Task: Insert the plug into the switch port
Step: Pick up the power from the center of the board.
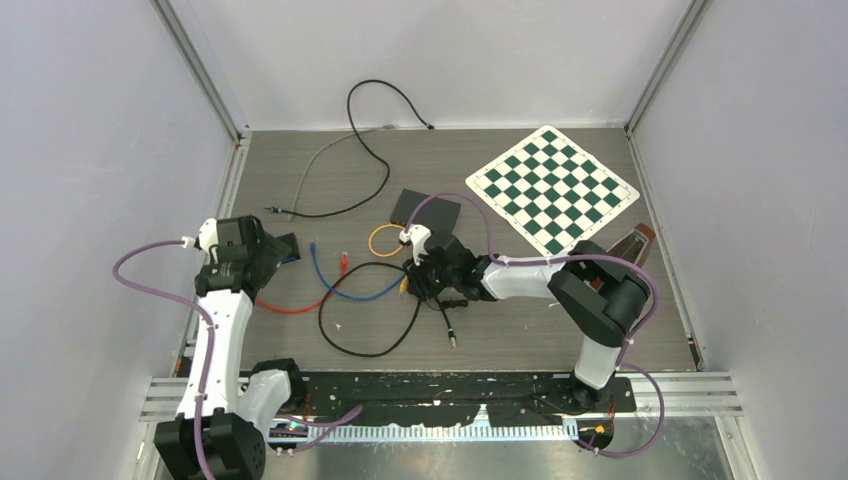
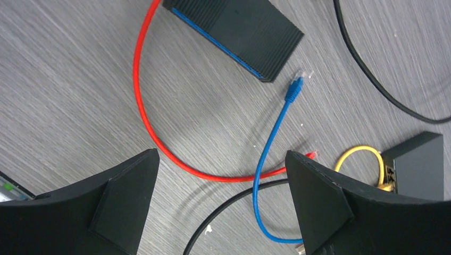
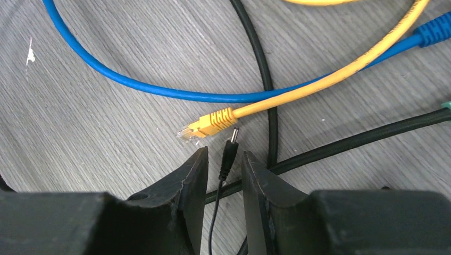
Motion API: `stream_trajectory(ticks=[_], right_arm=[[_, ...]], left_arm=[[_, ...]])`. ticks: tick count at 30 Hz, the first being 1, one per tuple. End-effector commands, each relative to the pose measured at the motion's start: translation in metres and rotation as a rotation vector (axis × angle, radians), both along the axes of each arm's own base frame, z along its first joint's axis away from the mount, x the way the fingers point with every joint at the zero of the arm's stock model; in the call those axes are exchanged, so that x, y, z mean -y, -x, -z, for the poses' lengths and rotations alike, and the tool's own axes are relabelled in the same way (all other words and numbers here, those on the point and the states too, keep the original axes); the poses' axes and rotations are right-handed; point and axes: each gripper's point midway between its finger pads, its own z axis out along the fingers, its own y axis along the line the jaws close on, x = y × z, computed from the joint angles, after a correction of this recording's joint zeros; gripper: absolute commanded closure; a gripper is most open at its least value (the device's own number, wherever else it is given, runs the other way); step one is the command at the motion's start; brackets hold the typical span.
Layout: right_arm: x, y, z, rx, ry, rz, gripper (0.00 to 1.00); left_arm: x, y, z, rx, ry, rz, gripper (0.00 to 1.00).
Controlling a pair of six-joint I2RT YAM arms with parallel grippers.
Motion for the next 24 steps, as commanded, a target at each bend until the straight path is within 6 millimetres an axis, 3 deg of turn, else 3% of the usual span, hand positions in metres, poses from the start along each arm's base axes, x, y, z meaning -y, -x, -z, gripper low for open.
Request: stream_trajectory(ticks=[1, 5, 9, 21, 24], right_arm=[[-0.008, 0.001, -0.003, 0.027, 0.028, -0.014, 0.64], [-0.003, 0.006, 0.006, 0.025, 0.084, -0.011, 0.65], [0.006, 0.011, 0.007, 0.023, 0.113, -0.003, 0.65], [0.014, 0.017, 0.005, 0.056, 0.174, -0.031, 0.64], [0.015, 0.017, 0.004, 0.071, 0.179, -0.033, 0.71]], left_arm=[[-0.018, -0.003, 0.003, 0.012, -0.012, -0.116, 0.09], [-0.036, -0.002, 0.017, -0.081, -0.037, -0.193, 0.14], [-0.042, -0.002, 0.026, -0.189, -0.028, -0.239, 0.14], [-0.059, -0.006, 0.026, -0.175, 0.011, -0.322, 0.15], [-0.072, -0.004, 0.029, -0.199, -0.032, -0.357, 0.16]])
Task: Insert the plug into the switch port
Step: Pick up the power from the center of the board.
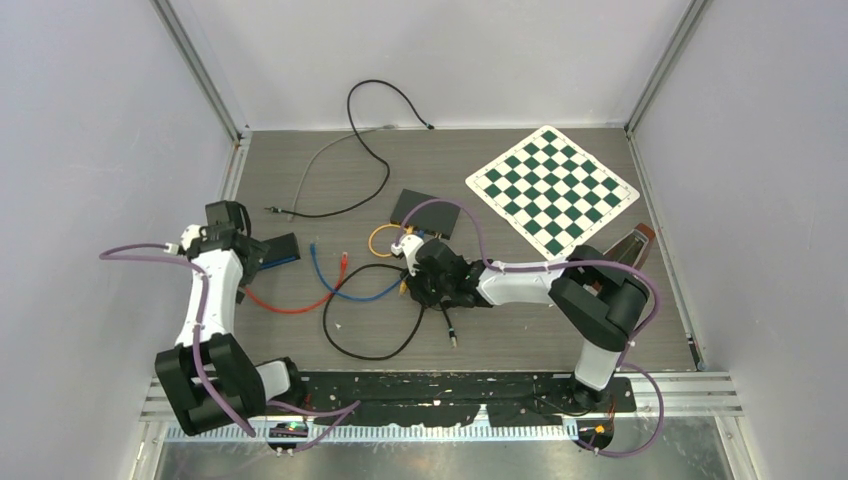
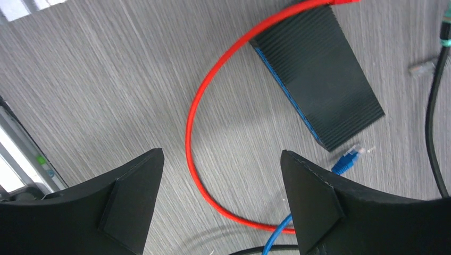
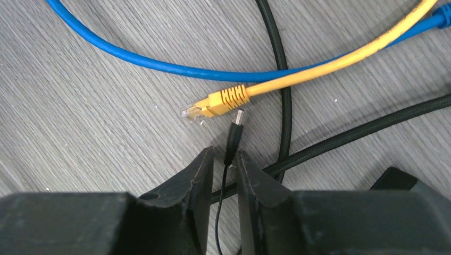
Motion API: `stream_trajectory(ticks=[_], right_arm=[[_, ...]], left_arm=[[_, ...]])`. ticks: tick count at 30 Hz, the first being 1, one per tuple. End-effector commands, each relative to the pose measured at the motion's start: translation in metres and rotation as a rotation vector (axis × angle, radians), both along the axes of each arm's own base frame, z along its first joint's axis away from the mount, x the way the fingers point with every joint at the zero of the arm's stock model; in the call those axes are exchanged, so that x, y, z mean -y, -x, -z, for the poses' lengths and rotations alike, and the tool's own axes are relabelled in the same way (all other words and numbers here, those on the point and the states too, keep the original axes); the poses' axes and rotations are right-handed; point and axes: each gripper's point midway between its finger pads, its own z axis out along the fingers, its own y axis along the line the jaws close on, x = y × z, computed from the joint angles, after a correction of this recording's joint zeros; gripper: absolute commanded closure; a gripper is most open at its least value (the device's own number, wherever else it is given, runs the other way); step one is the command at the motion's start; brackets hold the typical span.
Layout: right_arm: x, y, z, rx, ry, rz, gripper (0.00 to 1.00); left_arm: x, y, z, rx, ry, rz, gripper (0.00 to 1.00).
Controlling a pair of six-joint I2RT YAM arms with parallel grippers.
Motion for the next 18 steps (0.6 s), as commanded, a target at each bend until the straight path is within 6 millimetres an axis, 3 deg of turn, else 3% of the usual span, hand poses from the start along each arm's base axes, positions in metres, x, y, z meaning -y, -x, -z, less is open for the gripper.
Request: stream_trajectory(ticks=[1, 4, 9, 12, 14, 18], right_arm=[[0.011, 0.001, -0.007, 0.031, 0.052, -0.002, 0.75], [0.012, -0.009, -0.023, 0.103, 0.041, 0.012, 0.93], [0.017, -0.051, -0.088, 0.315, 0.028, 0.017, 0.95], [0.038, -0.076, -0.109, 0.352, 0.080, 0.045, 0.95], [0.060, -0.102, -0.133, 0.375, 0.080, 0.108, 0.95], [0.081, -0.131, -0.185, 0.439, 0.034, 0.121, 0.95]], left_arm=[[-0.026, -0.003, -0.007, -0.016, -0.082, -0.076, 0.17], [-0.032, -0.003, -0.003, -0.067, -0.081, -0.080, 0.17], [-0.040, -0.033, -0.011, -0.026, -0.092, 0.041, 0.18], [-0.043, -0.042, -0.014, -0.032, -0.097, 0.074, 0.17], [-0.045, -0.049, -0.013, -0.037, -0.101, 0.102, 0.15], [-0.049, -0.058, -0.003, -0.078, -0.073, 0.162, 0.15]])
